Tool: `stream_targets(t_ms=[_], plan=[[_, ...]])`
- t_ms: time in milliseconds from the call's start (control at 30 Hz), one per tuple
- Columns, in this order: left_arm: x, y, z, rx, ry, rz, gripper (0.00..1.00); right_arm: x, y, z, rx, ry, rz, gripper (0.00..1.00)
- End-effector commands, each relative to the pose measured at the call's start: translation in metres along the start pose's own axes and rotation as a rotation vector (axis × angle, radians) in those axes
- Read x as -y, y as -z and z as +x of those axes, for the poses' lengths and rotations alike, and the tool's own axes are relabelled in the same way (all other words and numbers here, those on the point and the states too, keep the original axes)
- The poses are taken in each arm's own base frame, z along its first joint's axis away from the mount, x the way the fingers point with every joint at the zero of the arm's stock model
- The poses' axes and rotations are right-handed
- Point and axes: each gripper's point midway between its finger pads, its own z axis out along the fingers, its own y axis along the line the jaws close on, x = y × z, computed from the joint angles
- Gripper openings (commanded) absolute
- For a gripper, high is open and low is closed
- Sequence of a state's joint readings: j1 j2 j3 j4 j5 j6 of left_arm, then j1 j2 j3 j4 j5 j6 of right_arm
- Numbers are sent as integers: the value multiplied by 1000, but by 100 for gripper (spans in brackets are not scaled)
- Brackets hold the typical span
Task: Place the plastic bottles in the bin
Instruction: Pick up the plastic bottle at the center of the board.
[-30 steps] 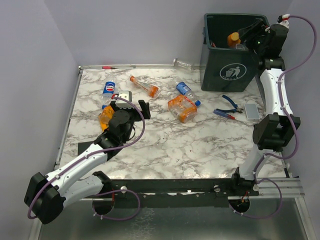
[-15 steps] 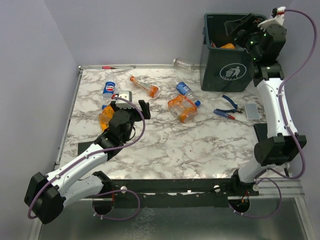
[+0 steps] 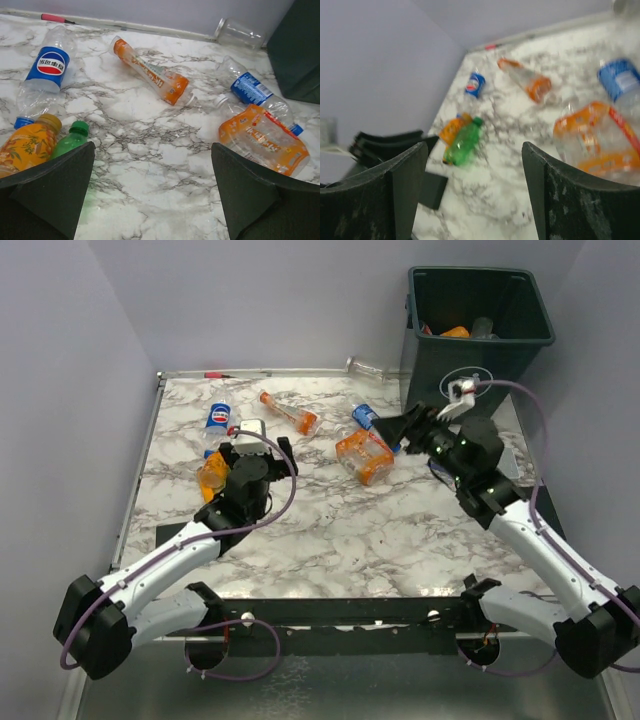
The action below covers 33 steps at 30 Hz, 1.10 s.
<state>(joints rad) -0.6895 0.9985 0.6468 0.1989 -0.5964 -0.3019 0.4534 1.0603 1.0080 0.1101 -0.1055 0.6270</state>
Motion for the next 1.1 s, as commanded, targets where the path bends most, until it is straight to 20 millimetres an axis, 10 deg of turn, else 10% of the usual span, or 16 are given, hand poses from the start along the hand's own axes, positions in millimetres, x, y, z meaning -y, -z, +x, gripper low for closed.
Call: stream_targets(t_ms=[0, 300, 667, 1067], plan=[[-23, -10, 15, -77, -137, -157, 99, 53, 29, 105, -216, -133, 143, 79], [-56, -38, 67, -364, -425, -342, 99, 76, 90, 167, -320, -176, 149, 78], [87, -82, 81, -453, 28, 140, 99, 112, 124, 167, -249, -137, 321, 78], [132, -117, 133, -517, 511, 139, 97, 111, 128, 159, -220, -139, 329, 78]])
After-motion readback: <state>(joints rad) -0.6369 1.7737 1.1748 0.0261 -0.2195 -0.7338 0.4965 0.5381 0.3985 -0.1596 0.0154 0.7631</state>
